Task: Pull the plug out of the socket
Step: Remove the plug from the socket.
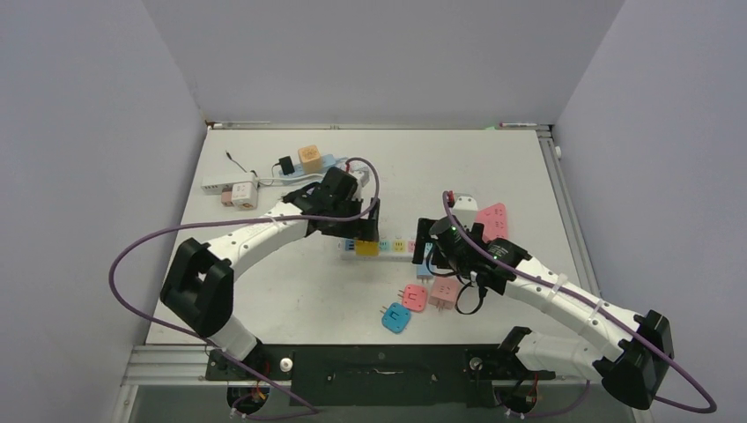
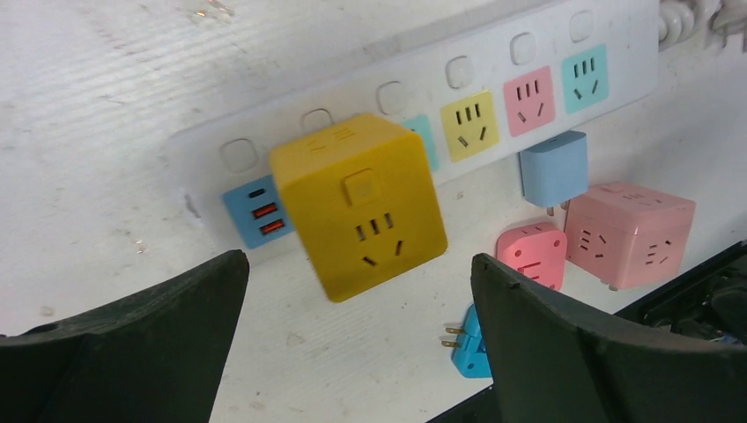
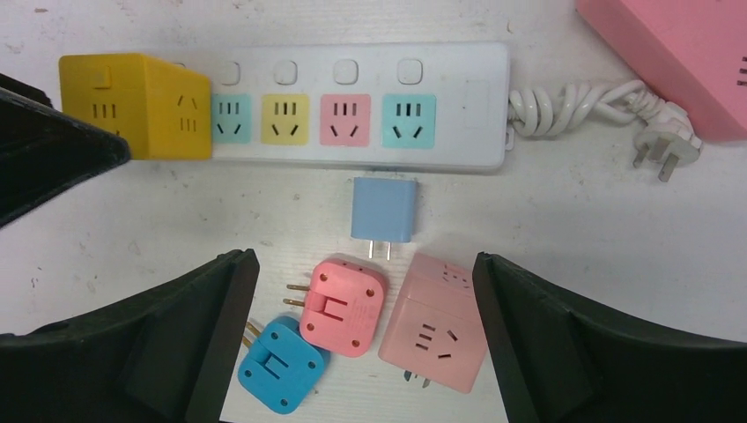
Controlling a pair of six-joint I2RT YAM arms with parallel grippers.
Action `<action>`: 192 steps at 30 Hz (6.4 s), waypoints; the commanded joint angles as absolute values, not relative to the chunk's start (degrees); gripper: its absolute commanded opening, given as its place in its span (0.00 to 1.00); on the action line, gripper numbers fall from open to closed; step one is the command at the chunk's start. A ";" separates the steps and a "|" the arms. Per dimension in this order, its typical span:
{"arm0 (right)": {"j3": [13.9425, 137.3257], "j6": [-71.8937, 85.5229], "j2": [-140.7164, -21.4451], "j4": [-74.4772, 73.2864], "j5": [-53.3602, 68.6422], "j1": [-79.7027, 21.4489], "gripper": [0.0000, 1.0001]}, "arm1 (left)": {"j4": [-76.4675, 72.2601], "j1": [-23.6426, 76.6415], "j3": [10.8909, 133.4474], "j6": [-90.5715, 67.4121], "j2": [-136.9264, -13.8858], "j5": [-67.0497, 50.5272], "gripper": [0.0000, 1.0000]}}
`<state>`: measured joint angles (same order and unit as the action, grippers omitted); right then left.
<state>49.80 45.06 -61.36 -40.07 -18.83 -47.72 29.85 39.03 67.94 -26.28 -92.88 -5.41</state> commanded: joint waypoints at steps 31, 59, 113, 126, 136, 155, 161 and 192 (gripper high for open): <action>82.25 53.15 -105.46 -38.51 -36.69 -64.42 0.90 | 27.24 11.02 61.43 -20.74 -74.05 -10.81 0.97; 85.09 51.12 -112.25 -34.44 -36.09 -59.37 0.80 | 27.09 11.05 61.37 -20.71 -74.79 -11.34 0.97; 50.74 46.94 -73.38 7.41 -19.49 -50.42 0.05 | 11.83 17.13 56.73 -30.19 -83.16 -43.58 1.00; 49.87 47.29 -72.92 8.35 -18.81 -50.42 0.05 | 12.02 19.18 56.95 -29.97 -84.78 -43.76 0.67; 49.66 47.28 -73.77 9.40 -17.54 -50.40 0.05 | 12.44 19.51 57.03 -29.92 -85.43 -43.53 0.49; 50.74 46.68 -75.36 8.48 -22.36 -52.97 0.05 | 11.55 20.21 56.94 -31.03 -87.02 -44.52 0.13; 54.65 44.52 -78.02 5.42 -29.33 -58.19 0.05 | 13.20 20.39 57.44 -30.55 -87.80 -42.56 0.00; 49.21 47.11 -75.79 8.54 -12.48 -48.69 0.05 | 15.02 20.48 57.90 -28.73 -87.97 -40.48 0.00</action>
<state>49.91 44.14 -78.54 0.21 -19.86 -51.18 15.92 19.38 56.53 -30.81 -87.92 -41.41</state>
